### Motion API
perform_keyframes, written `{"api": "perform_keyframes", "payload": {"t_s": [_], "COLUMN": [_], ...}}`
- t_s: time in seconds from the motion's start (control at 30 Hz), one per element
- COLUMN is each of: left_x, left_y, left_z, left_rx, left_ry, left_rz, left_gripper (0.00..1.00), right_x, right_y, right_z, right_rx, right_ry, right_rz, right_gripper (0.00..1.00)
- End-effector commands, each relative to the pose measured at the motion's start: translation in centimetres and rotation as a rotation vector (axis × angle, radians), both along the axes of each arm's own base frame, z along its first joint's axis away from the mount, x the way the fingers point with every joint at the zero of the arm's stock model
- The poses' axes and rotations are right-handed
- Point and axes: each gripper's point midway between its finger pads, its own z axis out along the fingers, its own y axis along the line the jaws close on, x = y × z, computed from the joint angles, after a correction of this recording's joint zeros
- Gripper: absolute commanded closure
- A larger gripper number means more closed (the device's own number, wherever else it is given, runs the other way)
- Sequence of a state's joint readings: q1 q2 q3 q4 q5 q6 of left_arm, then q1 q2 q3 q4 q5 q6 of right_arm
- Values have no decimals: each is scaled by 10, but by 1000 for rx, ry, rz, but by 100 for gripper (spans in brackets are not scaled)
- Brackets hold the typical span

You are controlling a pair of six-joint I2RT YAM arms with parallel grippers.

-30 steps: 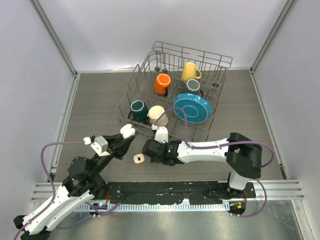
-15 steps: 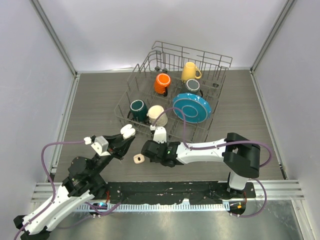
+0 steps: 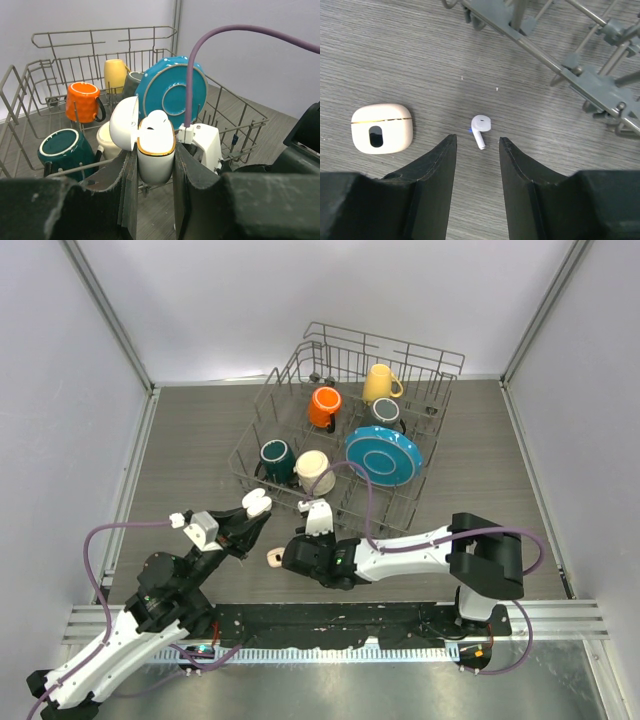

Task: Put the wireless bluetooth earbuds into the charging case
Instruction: Pick up the earbud from the center of the board.

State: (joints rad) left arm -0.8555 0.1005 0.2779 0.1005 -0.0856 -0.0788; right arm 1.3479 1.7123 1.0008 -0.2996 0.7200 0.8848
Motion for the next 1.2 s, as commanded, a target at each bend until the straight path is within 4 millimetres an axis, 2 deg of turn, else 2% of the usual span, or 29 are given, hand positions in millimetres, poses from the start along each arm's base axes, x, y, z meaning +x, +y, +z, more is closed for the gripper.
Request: {"api": "perform_keyframes", "payload": {"t_s": [0.0,0.17,0.47,0.6,0.67,0.9,1.17], "left_x": [-3,-3,-4,-4,-4,-4,-5], "left_y": [3,2,0,-1,0,0,1], "left_z": [23,23,24,22,23,23,24], "left_rx": [-63,-65,-66,-66,-70,-72,-72], "left_ry": [-38,-35,-34,-30,-30,-28,-30], "left_rz": [-1,-5,-17,-18,-17,-21,-19], "left_gripper": [100,100,100,100,100,100,100], "right_x": [8,7,8,-4,-4,0,7], "right_y": [-2,-1,-2,3,4,9,10], "right_z": [25,15,15,20,16,17,5], "right_rx": [81,71,123,146,134,107,90], "right_ry": [-102,-97,-132,-188,-189,-208,-159], "right_rz": [-63,-74,-93,-74,-68,-78,-82], "right_gripper": [55,57,57,58,58,57,57]}}
